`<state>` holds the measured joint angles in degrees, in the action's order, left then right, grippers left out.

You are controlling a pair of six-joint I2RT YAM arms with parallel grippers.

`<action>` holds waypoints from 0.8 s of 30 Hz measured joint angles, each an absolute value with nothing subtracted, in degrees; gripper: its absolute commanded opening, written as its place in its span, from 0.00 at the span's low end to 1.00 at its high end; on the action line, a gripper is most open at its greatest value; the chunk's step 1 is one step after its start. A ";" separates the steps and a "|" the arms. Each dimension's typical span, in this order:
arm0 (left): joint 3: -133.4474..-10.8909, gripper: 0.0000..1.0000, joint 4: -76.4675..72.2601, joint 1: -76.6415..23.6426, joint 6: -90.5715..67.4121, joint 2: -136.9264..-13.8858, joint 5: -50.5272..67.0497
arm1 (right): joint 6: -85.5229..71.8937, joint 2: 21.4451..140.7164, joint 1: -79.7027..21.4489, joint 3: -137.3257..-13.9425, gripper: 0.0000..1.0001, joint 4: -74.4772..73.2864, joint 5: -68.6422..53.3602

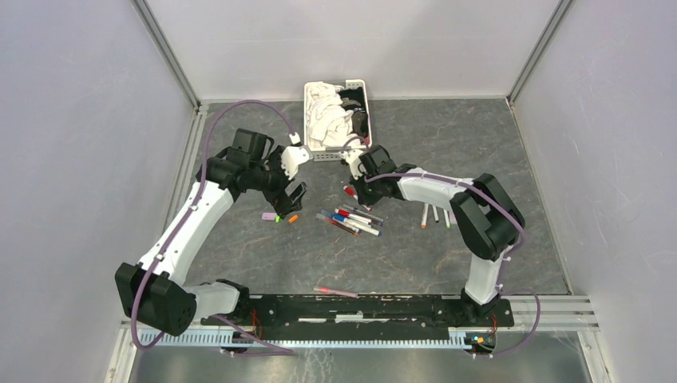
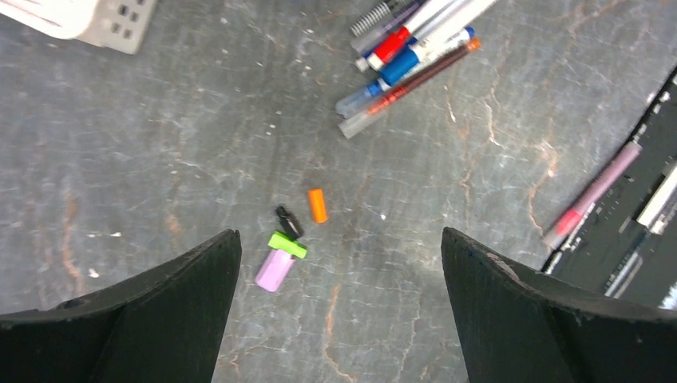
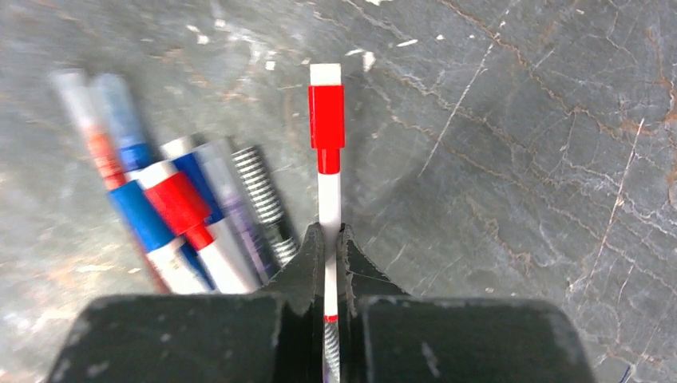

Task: Open the pen caps

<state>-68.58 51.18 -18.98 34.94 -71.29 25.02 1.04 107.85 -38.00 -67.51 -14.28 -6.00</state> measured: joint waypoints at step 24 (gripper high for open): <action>-59.07 0.85 51.07 -31.62 53.28 -72.34 36.53 | -11.99 93.43 -41.17 -60.86 0.00 -12.14 -48.53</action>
<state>-59.07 51.07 -31.62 53.28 -72.34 36.53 -11.99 93.43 -41.17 -60.86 -12.14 -48.53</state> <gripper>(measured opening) 0.936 0.022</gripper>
